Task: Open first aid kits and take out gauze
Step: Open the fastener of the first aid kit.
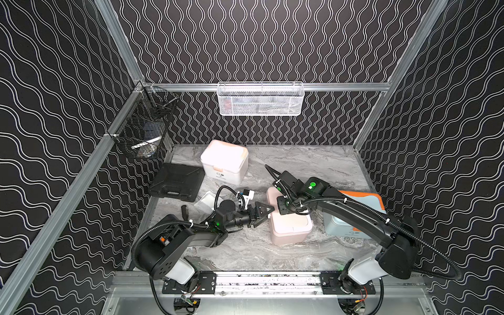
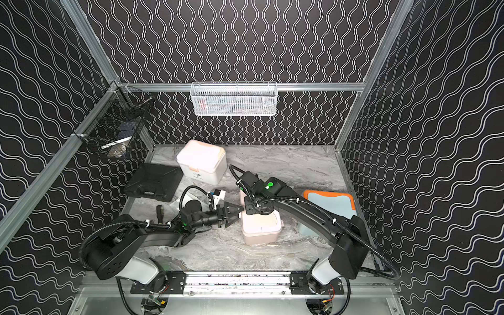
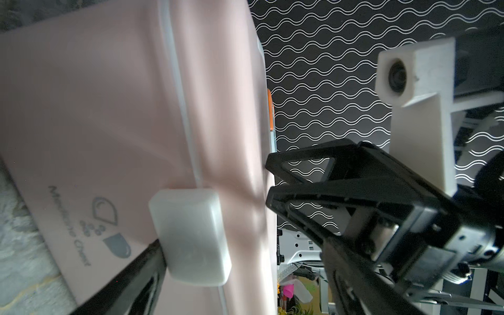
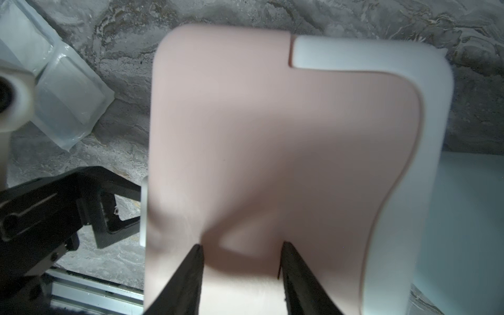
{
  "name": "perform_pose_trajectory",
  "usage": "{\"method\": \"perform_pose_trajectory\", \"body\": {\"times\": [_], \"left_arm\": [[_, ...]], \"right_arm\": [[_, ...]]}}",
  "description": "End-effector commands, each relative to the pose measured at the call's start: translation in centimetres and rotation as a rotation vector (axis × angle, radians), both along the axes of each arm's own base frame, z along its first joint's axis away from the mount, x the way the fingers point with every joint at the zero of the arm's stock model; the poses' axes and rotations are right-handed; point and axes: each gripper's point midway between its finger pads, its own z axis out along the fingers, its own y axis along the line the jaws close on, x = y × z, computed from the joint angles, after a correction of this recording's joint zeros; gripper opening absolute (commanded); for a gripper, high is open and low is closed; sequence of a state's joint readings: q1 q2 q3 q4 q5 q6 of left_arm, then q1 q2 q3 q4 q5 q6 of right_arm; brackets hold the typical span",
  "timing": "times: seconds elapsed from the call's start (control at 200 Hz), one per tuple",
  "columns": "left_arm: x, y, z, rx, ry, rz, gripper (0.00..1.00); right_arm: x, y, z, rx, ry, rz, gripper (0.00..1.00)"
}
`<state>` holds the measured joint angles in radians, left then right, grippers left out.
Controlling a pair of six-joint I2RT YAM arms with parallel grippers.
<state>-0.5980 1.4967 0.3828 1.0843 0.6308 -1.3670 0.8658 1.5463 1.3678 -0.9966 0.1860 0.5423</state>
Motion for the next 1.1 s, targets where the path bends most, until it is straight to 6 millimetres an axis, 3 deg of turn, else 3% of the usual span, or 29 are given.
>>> {"method": "perform_pose_trajectory", "body": {"times": [0.0,0.2,0.541,0.671,0.811,1.096], "left_arm": [[-0.7,-0.2,4.9,-0.128,-0.116,-0.037,0.91],[-1.3,0.2,6.6,-0.125,-0.134,-0.038,0.91],[-1.8,1.5,5.5,0.002,-0.131,0.005,0.93],[-1.6,2.2,3.9,0.158,-0.126,0.020,0.93],[-1.5,4.3,3.0,0.391,-0.161,0.067,0.95],[-0.9,6.0,1.9,0.741,-0.194,0.047,0.99]], "right_arm": [[-2.4,-1.2,-1.7,-0.045,0.122,-0.011,0.48],[-2.5,-1.1,-1.7,-0.030,0.118,-0.010,0.48],[-2.5,-0.9,-1.5,-0.027,0.118,-0.007,0.48],[-2.2,-0.3,-0.4,0.005,0.099,0.005,0.48],[-2.0,0.2,1.7,0.020,0.059,0.014,0.52],[-1.2,-2.7,5.5,0.076,-0.134,-0.067,0.66]]}}
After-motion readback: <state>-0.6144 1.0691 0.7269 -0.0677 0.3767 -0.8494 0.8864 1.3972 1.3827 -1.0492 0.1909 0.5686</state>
